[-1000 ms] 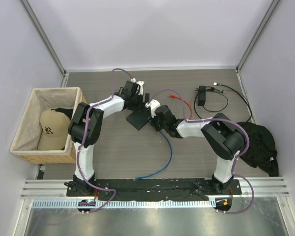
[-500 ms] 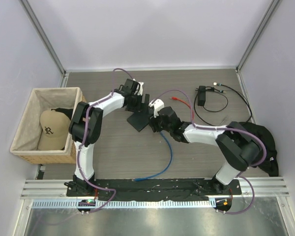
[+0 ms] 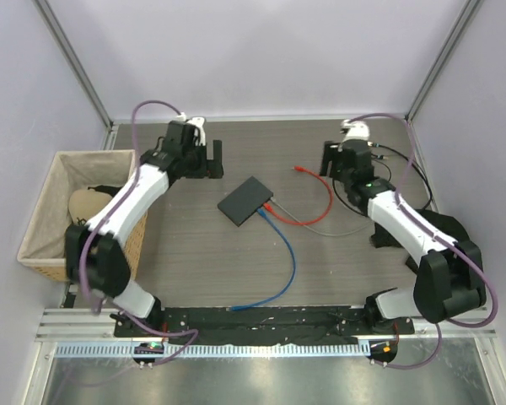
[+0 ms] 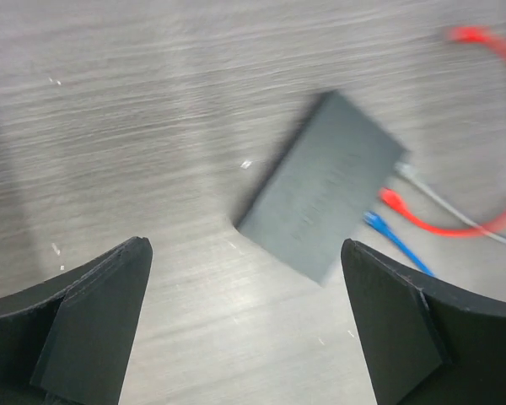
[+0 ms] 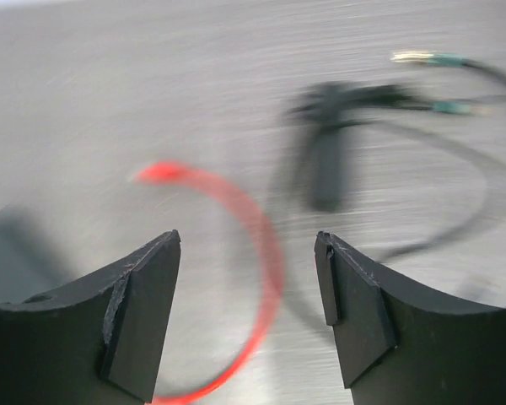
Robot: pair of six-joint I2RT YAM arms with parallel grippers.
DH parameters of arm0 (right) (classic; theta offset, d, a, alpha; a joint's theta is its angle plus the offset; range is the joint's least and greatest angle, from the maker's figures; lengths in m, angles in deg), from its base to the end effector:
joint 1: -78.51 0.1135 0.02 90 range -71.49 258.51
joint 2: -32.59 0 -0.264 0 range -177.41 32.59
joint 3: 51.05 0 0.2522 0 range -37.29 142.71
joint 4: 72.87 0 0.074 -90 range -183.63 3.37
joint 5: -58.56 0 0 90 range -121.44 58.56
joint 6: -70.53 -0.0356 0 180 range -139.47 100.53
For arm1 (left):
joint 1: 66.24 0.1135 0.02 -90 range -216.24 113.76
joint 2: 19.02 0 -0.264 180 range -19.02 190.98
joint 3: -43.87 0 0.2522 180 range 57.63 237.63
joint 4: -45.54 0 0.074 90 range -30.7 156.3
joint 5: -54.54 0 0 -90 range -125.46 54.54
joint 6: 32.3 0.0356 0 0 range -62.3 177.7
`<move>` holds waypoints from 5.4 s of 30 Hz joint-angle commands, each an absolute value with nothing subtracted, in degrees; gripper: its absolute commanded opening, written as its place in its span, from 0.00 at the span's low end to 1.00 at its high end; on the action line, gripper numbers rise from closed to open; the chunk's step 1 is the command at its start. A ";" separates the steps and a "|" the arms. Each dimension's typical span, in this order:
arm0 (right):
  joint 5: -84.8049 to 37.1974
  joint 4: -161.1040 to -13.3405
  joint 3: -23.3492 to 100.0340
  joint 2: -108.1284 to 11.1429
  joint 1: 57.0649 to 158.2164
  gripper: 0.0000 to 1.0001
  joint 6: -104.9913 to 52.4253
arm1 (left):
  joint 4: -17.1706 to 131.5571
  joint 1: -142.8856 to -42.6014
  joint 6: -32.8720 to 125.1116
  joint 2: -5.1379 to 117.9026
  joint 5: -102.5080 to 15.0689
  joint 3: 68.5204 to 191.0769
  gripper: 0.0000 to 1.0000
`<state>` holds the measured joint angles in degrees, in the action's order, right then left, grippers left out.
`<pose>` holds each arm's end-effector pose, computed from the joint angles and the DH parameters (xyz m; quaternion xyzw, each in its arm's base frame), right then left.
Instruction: Insert the plug into the switch port
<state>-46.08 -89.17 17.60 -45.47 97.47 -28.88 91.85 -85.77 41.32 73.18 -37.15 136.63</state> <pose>0.2979 0.0928 0.2835 -0.0024 0.8425 0.0247 0.5381 0.3378 -0.1209 0.3013 0.0310 0.9258 -0.1291 0.3540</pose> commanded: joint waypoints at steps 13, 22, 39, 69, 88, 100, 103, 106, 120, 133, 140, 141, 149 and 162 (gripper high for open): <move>-35.50 -94.88 49.51 -75.68 67.88 0.70 -30.72 | 82.77 -86.28 43.90 49.44 -33.35 110.71 1.00; -24.17 -95.86 48.75 -77.71 67.26 0.69 -27.91 | 83.99 -86.20 44.52 54.10 -33.26 113.18 1.00; -31.18 -81.18 43.22 -82.81 71.92 0.67 -60.77 | 84.52 -86.20 44.08 54.98 -33.53 113.35 1.00; -31.97 -83.29 49.72 -89.75 71.57 0.51 -69.12 | 85.93 -86.20 43.64 53.40 -34.58 113.26 1.00; -25.39 -79.33 52.79 -83.27 71.39 0.01 -67.29 | 86.46 -86.20 43.64 53.75 -34.23 113.53 1.00; -13.26 -84.24 69.57 -64.72 73.93 0.01 -57.62 | 86.37 -86.20 43.02 52.26 -35.02 113.70 1.00; -12.64 -87.84 70.73 -59.81 78.49 0.01 -52.35 | 86.37 -86.11 42.85 52.26 -35.02 113.79 1.00; -11.32 -87.86 66.26 -53.93 85.69 0.01 -49.98 | 85.84 -86.20 42.50 51.82 -35.11 113.53 1.00; -10.43 -73.19 14.32 -43.25 115.85 0.01 -51.72 | 85.93 -86.28 34.07 49.62 -42.04 114.76 1.00; -2.71 -47.19 -0.55 -53.54 119.91 0.01 -59.62 | 79.78 -86.28 17.37 47.07 -47.67 109.84 1.00; 3.62 -33.30 -3.36 -59.42 120.09 0.01 -67.44 | 74.77 -86.28 12.88 48.12 -49.61 109.49 0.95; 4.49 -29.19 -3.80 -60.04 120.00 0.01 -68.76 | 73.72 -86.28 12.44 48.30 -49.52 109.48 0.94; 6.08 -22.29 -5.30 -63.04 120.26 0.01 -72.55 | 70.81 -86.37 9.45 53.04 -49.79 109.66 0.80; 5.82 -23.96 -4.77 -63.30 120.70 0.01 -71.59 | 69.75 -87.34 8.66 56.04 -52.51 110.45 0.34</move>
<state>5.70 -27.08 -5.50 -63.27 120.21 -72.15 72.38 -86.76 9.06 56.74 -50.35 109.55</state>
